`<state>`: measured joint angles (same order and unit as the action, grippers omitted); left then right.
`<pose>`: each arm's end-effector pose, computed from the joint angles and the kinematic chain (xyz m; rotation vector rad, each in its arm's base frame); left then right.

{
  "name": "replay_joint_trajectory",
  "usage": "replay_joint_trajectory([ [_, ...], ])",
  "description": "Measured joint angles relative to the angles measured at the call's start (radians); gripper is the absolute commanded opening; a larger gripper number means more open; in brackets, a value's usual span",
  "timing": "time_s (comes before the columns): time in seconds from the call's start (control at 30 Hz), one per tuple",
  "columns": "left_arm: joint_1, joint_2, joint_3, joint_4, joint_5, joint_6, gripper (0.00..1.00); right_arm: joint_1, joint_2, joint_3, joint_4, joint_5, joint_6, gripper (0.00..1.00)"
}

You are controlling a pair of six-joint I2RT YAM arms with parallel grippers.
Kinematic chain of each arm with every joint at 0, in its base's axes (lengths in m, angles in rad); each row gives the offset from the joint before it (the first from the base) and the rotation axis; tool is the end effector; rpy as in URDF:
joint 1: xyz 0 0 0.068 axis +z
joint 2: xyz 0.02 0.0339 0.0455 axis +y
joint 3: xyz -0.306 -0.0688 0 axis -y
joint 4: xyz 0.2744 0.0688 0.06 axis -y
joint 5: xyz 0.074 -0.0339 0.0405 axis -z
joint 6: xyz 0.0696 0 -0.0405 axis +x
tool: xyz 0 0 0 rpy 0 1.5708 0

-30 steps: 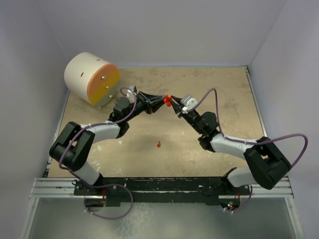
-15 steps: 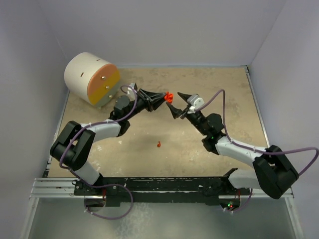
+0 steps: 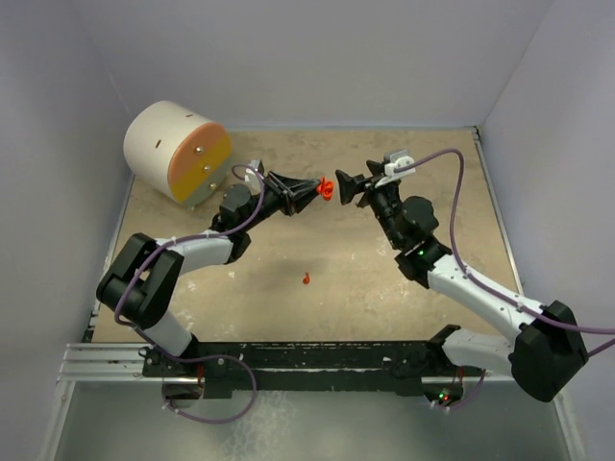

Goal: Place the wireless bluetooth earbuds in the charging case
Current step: Place the earbud in the charging case.

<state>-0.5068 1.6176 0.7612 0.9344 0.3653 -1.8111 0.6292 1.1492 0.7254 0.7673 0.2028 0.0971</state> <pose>0.3359 -0.2149 0.2620 -0.8475 1.7321 -2.0134 0.2536 0.1672 0.3824 -0.1529 1.2410 0.5064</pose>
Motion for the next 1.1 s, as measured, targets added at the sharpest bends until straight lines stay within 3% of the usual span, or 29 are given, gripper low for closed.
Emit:
replay_joint_trajectory([
  [0.37,0.000,0.002,0.000,-0.024,-0.005,0.025,0.00,0.001,-0.025,-0.004,-0.182,0.069,0.077,0.79],
  [1.1,-0.009,0.008,0.016,-0.050,-0.011,0.042,0.00,0.019,0.075,-0.006,-0.195,0.095,0.128,0.79],
])
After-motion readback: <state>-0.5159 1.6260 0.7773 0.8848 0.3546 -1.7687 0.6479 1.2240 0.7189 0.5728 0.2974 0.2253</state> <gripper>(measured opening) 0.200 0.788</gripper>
